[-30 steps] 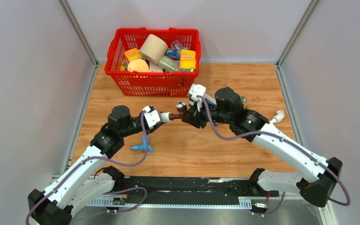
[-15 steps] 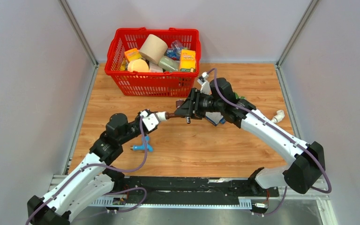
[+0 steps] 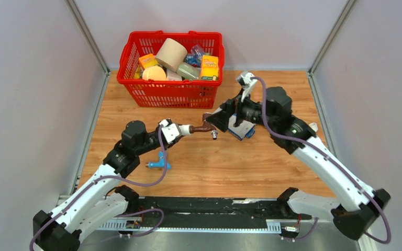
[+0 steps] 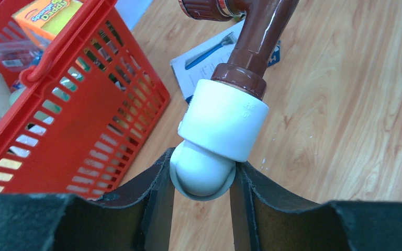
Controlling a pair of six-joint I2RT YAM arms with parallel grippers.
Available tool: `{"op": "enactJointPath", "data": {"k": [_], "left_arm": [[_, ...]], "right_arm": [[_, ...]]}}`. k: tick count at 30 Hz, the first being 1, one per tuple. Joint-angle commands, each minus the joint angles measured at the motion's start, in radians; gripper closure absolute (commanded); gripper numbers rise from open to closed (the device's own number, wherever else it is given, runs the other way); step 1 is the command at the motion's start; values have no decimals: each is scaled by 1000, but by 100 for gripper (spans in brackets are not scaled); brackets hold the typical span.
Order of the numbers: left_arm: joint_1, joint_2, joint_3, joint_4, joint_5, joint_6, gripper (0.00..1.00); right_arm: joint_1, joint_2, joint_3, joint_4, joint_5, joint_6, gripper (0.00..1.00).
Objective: Install the water faucets
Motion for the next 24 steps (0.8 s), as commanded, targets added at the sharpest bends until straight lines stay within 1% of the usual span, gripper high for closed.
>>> {"op": "enactJointPath", "data": {"k": [1,2,4,7,9,13,16,21,24], "left_arm": [[15,15,74,46,126,-45,100],[17,27,77,20,149,-48,100],[17,39,86,10,189,-59,100],[18,62,110,1,270,-85,100],[18,79,126,-6,324,-99,100],[18,101,141,-10,402,-123,100],[17,116,150,-17,448,-132,100],[17,131,164,-23,485,-142,100],[18,128,161,-25,490,-140,100]], "right_arm": [[-3,-187,-87,66,-18,-525,2],[-3,-233,-122,67,-37,-611,0],[-3,-314,-202,66,-73,-796,0],[-3,-438,-297,61,-106,-972,0],[-1,-497,-338,63,-149,-1046,0],[-1,-543,-355,63,-255,-1053,0],[0,-537,-342,63,-291,-1046,0],[19,-461,-322,64,-327,-1060,0],[65,-410,-311,72,-309,-1075,0]]}}
